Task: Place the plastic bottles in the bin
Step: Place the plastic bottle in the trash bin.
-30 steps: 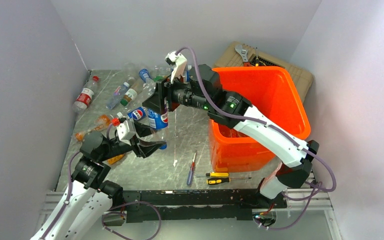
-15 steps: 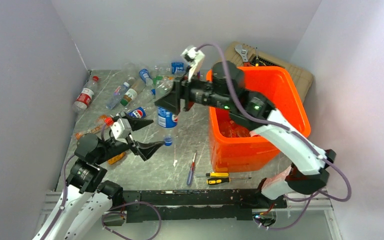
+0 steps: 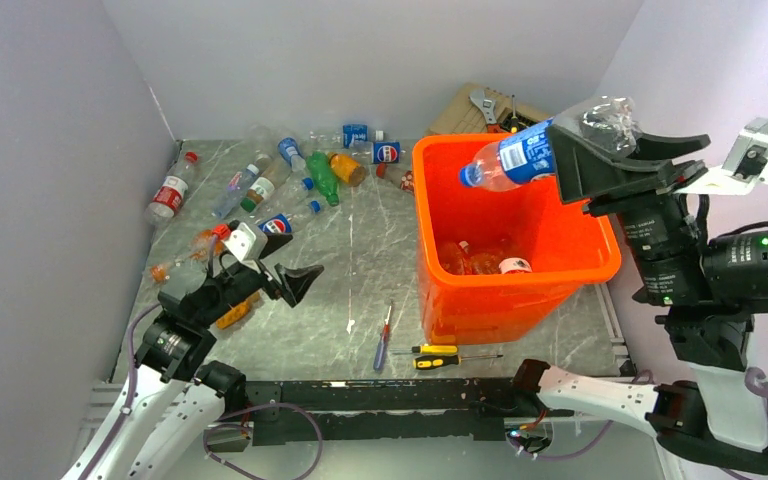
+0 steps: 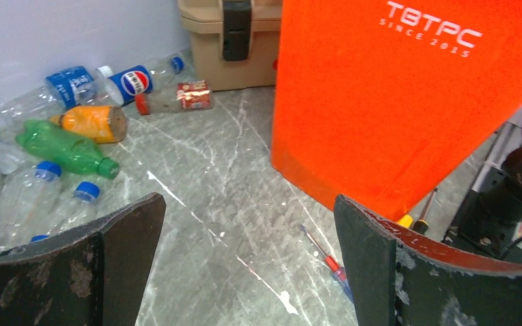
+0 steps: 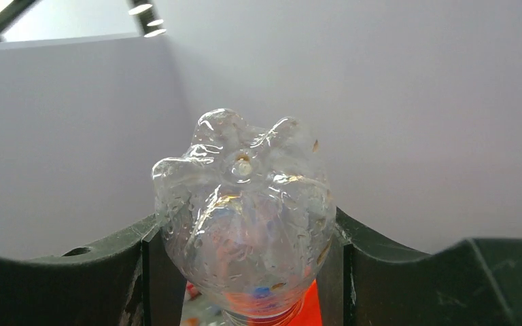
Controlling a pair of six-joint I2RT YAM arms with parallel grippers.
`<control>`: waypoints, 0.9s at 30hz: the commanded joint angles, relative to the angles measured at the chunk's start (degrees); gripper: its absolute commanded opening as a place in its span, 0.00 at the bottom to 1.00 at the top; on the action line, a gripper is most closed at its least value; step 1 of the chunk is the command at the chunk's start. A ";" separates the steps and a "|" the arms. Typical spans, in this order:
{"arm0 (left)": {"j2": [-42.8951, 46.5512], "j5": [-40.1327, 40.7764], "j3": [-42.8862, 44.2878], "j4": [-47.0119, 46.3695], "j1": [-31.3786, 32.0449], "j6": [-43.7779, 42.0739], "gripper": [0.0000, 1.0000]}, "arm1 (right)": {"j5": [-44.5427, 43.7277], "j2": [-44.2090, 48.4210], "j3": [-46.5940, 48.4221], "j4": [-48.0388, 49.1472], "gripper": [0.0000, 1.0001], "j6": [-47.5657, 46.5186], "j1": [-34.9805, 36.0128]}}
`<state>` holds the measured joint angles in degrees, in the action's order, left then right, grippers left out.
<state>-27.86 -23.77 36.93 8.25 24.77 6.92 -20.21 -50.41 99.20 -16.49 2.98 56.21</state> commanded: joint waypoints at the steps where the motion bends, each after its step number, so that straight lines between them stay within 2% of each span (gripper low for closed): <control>1: 0.43 6.12 2.18 0.71 -0.08 -1.09 0.99 | -15.77 -0.35 -7.58 9.60 0.38 -10.54 -0.04; 6: -0.63 11.24 2.82 2.75 -0.08 -1.46 1.00 | -25.28 -2.12 -13.45 12.41 0.37 -14.65 -0.05; 9: -1.38 16.31 3.22 4.27 -0.08 -1.38 1.00 | -26.97 -3.23 -16.30 11.75 0.37 -11.89 -1.25; 11: -1.80 20.19 3.32 4.95 -0.08 -1.27 0.99 | -23.93 -4.45 -16.31 7.56 0.38 -6.53 -4.72; 14: -2.41 25.52 3.41 6.07 -0.08 -0.81 1.00 | -12.86 -6.76 -14.93 -1.10 0.38 5.41 -15.08; 16: -2.66 28.28 3.57 6.72 -0.08 -0.62 1.00 | -6.42 -7.72 -15.31 -3.33 0.39 10.02 -20.23; 24: -1.88 29.62 3.50 6.78 0.01 -0.68 0.99 | 3.18 -9.36 -17.81 -5.90 0.43 17.27 -28.15; 27: -2.10 29.47 3.58 6.78 0.01 -0.51 0.99 | 5.53 -9.48 -18.97 -6.64 0.55 19.08 -30.55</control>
<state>-30.15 4.38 38.00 15.86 24.77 6.50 -20.56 -59.81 81.36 -22.39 17.06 28.12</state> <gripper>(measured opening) 0.995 0.599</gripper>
